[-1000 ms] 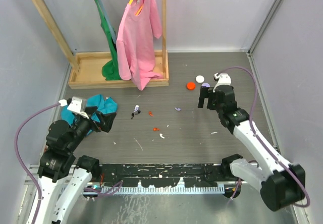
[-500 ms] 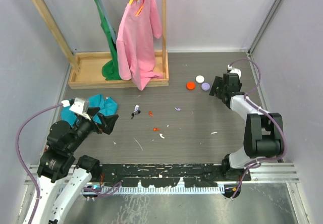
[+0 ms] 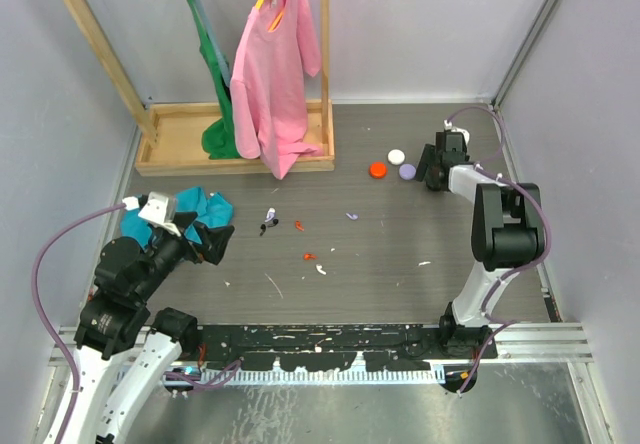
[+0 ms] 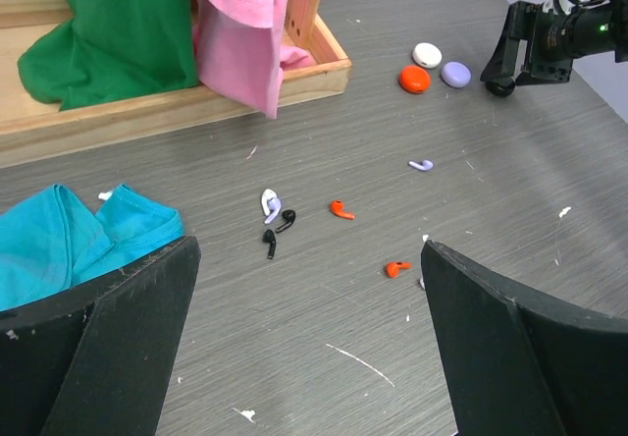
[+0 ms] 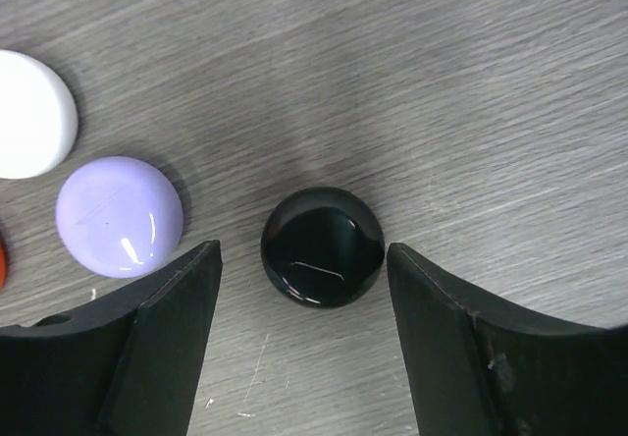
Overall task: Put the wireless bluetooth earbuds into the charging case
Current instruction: Pick up the charging case at the center of the board.
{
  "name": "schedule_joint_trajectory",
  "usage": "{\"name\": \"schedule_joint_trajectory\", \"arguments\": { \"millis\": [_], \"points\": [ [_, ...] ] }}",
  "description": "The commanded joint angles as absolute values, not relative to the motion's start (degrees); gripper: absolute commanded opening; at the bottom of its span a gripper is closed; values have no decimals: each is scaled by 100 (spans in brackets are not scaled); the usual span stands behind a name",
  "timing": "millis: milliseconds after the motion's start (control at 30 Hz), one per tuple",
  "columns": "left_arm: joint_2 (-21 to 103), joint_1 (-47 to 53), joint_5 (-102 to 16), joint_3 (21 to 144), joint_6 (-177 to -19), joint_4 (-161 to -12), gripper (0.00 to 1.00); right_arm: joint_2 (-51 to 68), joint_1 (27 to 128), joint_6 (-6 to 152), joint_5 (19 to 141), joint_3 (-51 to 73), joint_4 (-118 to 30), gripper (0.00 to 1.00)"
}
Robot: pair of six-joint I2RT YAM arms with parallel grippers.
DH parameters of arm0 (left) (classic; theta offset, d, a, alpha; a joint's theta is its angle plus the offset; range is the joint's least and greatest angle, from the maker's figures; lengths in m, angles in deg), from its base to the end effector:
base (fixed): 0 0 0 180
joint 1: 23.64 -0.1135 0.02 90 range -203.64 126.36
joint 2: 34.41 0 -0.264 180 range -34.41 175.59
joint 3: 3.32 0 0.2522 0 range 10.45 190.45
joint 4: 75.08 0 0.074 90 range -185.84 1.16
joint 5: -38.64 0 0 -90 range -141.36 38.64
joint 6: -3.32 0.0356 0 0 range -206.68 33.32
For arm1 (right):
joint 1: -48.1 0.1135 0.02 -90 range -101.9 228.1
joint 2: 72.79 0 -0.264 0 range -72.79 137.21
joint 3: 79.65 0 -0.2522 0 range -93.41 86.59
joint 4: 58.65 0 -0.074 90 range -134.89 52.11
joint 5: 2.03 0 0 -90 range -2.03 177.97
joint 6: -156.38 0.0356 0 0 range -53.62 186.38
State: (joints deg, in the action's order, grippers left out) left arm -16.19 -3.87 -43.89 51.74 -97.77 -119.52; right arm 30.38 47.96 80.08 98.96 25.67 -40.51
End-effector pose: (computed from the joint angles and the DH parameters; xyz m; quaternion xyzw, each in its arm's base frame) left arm 0.0732 -0.0312 0.3328 0.0996 0.7454 -0.2221 0.6206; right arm 0.3766 -0.0077 0.1711 0.1466 0.9140 -0.0449 0.3757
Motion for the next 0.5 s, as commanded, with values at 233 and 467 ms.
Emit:
{"name": "schedule_joint_trajectory", "arguments": {
  "millis": [233, 467],
  "points": [
    [-1576, -365, -4677, 5191, -9739, -11767, 98, 3374, 4783, 7965, 10265, 2167, -3798, 69],
    [-1570, -363, -4908, 5212, -9899, -11759, 98, 3433, 4780, 7944, 10201, 2205, -3844, 59]
  ]
}}
